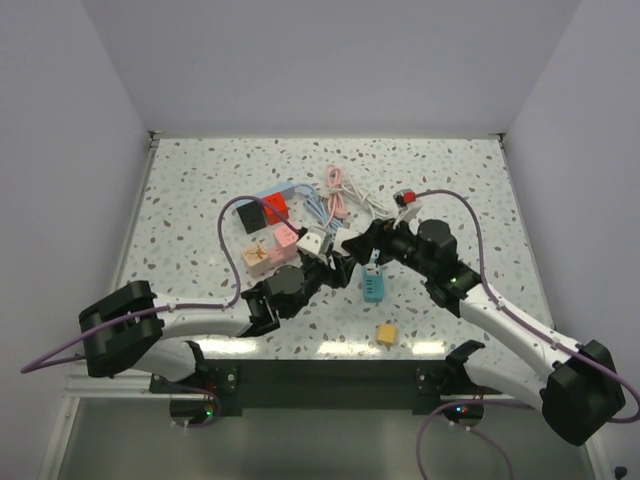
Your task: Insert the plug
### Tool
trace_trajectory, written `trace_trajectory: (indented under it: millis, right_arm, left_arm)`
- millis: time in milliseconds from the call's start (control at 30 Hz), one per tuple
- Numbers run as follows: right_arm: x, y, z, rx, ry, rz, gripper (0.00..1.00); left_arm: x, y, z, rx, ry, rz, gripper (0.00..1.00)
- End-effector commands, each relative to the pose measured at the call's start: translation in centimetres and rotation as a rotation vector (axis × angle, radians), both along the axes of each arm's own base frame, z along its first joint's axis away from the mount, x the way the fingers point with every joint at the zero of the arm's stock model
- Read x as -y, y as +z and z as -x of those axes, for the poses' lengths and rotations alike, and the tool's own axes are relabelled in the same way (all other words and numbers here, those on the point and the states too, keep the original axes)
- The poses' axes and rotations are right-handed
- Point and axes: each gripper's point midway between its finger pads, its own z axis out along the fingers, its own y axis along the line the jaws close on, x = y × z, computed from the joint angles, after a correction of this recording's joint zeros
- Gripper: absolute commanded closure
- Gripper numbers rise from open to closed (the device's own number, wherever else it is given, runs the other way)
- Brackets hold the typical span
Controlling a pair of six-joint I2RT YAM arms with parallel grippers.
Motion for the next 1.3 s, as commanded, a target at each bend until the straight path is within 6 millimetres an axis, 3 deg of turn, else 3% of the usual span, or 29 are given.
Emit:
trace_trajectory:
  millis: [0, 100, 200, 233, 267, 300, 333, 433, 500, 533, 567, 600, 633, 667, 700, 767, 800, 933, 1067, 1267]
  right_arm:
    - [-1.2, 1.5, 0.3, 0.040, 0.069, -0.051, 0.28]
    - [-1.8, 1.7, 0.7, 0.054, 0.115, -0.058, 0.43]
    - [-2.4, 1.9, 0.9, 0.072, 0.160, -0.063, 0.77]
    - [-2.4, 2.0, 0.8, 0.084, 0.162, -0.057, 1.00]
    - [-2.5, 1.9, 0.6, 0.089, 0.167, -0.044, 1.00]
    - [-2.5, 1.8, 0.6, 0.099, 0.174, -0.023, 1.00]
    - [-2.4, 1.9, 0.4, 0.132, 0.189, 0.025, 1.00]
    - [-1.7, 2.2, -0.1, 0.238, 0.223, 0.162, 1.00]
    - [-1.2, 2.4, -0.3, 0.280, 0.240, 0.226, 1.00]
    - [-0.9, 1.6, -0.1, 0.302, 0.288, 0.296, 1.00]
    - [-1.0, 2.5, 0.0, 0.323, 0.307, 0.300, 1.00]
    - [-1.2, 2.7, 0.1, 0.363, 0.344, 0.322, 1.00]
    - [-1.5, 1.9, 1.6, 0.366, 0.451, 0.348, 1.00]
    - [-1.7, 2.4, 1.9, 0.386, 0.490, 0.350, 1.00]
    - [-1.7, 1.5, 2.9, 0.349, 0.549, 0.358, 1.00]
    - [-2.0, 1.5, 4.3, 0.372, 0.672, 0.375, 1.00]
    - [-1.7, -0.1, 4.9, 0.316, 0.724, 0.410, 1.00]
    - [-1.5, -0.5, 5.6, 0.277, 0.791, 0.435, 1.00]
    - [-1.8, 0.5, 7.2, 0.316, 0.859, 0.380, 1.00]
    - [-1.7, 2.4, 10.5, 0.413, 0.972, 0.290, 1.00]
  left_arm:
    - [0.2, 4.9, -0.7, 0.109, 0.020, 0.143, 1.00]
    - [0.6, 5.3, -0.4, 0.124, -0.005, 0.153, 1.00]
    - [1.2, 5.4, 0.1, 0.140, -0.052, 0.144, 1.00]
    - [1.3, 5.4, 0.3, 0.148, -0.067, 0.138, 0.91]
    - [1.5, 5.5, 0.7, 0.157, -0.095, 0.132, 0.64]
    - [1.5, 5.7, 0.9, 0.163, -0.110, 0.120, 0.51]
    - [1.4, 5.6, 1.0, 0.176, -0.120, 0.093, 0.30]
    - [0.7, 5.3, 1.6, 0.175, -0.165, 0.015, 0.00]
    - [-0.2, 5.5, 2.5, 0.181, -0.222, -0.025, 0.00]
    - [-1.1, 5.1, 2.3, 0.190, -0.225, -0.063, 0.00]
    - [-1.5, 4.2, 2.7, 0.173, -0.260, -0.115, 0.00]
    - [-2.7, 5.6, 2.8, 0.193, -0.248, -0.101, 0.00]
    - [-3.9, 5.6, 2.2, 0.206, -0.224, -0.127, 0.00]
    - [-4.9, 6.6, 2.9, 0.232, -0.247, -0.124, 0.00]
    - [-5.4, 6.7, 3.2, 0.248, -0.269, -0.134, 0.00]
    - [-6.0, 7.1, 4.4, 0.302, -0.373, -0.164, 0.00]
    - [-6.4, 8.1, 5.3, 0.346, -0.410, -0.156, 0.00]
    - [-5.2, 8.0, 9.1, 0.408, -0.673, -0.197, 0.00]
    - [-4.2, 5.2, 8.4, 0.313, -0.715, -0.280, 0.00]
    - [-2.7, 2.9, 7.6, 0.249, -0.756, -0.330, 0.00]
